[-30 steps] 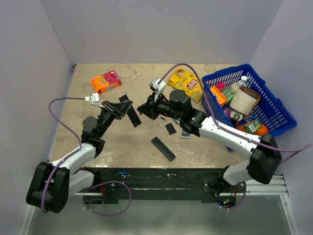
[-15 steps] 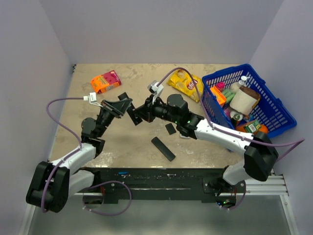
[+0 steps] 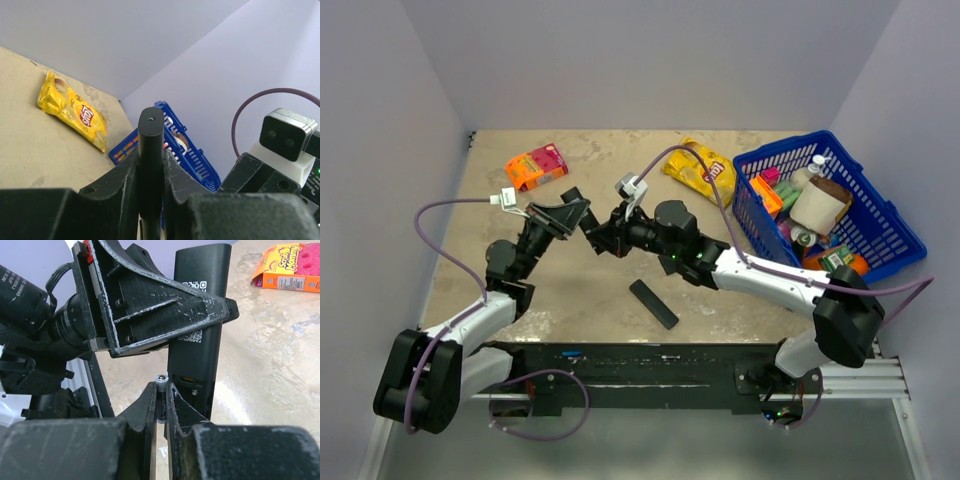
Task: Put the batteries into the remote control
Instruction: Load the battery into the remote control.
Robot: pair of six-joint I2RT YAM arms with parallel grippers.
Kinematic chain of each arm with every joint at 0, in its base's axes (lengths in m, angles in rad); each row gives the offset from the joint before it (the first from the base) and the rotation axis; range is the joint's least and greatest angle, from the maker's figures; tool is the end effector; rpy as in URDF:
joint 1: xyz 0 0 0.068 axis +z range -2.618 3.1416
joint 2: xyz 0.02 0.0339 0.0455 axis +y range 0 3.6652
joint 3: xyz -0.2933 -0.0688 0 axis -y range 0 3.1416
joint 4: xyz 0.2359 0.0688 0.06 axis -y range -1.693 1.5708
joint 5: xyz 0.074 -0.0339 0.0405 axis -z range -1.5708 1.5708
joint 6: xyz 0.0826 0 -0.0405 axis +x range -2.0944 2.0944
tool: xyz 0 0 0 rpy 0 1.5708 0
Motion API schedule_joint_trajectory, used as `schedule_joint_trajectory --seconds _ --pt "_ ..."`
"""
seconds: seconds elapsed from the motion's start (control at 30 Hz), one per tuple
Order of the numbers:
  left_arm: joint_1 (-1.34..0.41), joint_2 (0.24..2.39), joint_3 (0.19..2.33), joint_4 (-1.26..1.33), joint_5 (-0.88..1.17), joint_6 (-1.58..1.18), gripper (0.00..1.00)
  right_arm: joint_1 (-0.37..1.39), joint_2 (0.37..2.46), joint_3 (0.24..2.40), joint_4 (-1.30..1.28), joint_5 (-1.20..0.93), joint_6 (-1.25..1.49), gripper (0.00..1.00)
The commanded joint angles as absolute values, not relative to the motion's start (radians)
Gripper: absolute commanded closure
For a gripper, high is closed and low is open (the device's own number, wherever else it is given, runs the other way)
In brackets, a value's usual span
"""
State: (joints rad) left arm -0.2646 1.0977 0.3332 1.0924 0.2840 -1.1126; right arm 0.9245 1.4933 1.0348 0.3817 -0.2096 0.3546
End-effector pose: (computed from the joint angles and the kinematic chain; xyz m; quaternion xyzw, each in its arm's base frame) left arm 0.2288 -0.0860 0.3040 -0.1322 0.5727 -0.5751 0.5691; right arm 0.2210 0.3215 0.3434 -0.2733 0.6803 0.4649 0.4964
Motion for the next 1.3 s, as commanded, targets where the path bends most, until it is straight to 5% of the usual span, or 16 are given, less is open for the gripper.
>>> schedule_joint_trajectory --seconds 0.0,1.27 --pt "-0.27 1.088 0.371 1.186 0.284 -1.132 1.0 0.928 1.476 1.02 0.419 -0.14 0.333 0.98" --pt "-0.285 1.103 0.382 1.18 0.256 -1.163 1.0 0.94 1.457 0.968 0.512 -0.1 0.341 0.98"
